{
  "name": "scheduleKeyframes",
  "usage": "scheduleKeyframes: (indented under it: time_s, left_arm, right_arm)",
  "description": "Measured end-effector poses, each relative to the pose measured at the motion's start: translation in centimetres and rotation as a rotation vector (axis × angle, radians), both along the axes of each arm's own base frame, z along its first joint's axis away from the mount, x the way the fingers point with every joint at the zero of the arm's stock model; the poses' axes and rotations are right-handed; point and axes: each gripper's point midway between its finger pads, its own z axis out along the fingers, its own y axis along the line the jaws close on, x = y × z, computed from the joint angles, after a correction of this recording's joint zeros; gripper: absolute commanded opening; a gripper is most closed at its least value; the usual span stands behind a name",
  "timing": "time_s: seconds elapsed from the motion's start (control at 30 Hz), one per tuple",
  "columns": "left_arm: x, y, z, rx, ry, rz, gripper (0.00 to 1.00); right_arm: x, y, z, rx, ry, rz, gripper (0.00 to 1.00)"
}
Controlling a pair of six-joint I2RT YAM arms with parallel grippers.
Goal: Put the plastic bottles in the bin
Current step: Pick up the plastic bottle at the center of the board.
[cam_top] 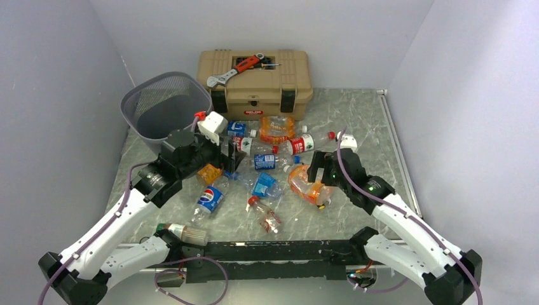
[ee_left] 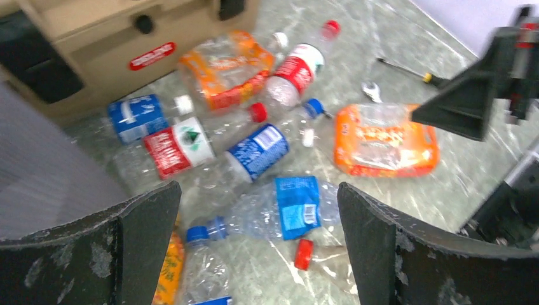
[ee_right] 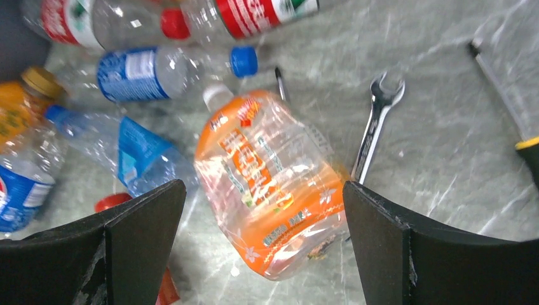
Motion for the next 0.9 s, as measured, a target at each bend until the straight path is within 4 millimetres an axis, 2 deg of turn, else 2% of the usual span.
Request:
scheduleKeyframes:
  time_s: [0.07, 0.17, 0.33, 0.53, 0.73, 0.9]
  left_arm:
    - [-0.9, -1.2, -0.7, -0.002, 0.013, -0.086, 0.99]
    - [-1.8, -2.4, -0.2, -0.026, 0.006, -0.177, 1.00]
    - [-2.3, -3.2, -0.2, -0.040, 0.012, -0.227, 0.99]
    - [-2.0, -3.6, -1.4, -0.028, 0.055, -0.236, 1.00]
    - [-2.1, -3.7, -1.5, -0.027, 0.062, -0.241, 0.99]
    - [-2.1, -3.7, -1.6, -0.027, 0.062, -0.241, 1.00]
  right_arm:
    - [-0.5, 0.1, -1.7, -0.007, 0.056, 0.008, 1.00]
    - [-0.9, -0.1, -3.0, 0.013, 0.103, -0.002, 1.00]
    - [-1.1, -0.7, -4.9, 0.051, 0.172, -0.031, 1.00]
    - [-2.4, 0.6, -7.4, 0.136, 0.261, 0.007, 0.99]
    - [-3.8, 2.0, -9.1, 0.217, 0.327, 0.039, 0.99]
    - [-4.0, 2.6, -9.0, 0.235, 0.334, 0.065, 0.97]
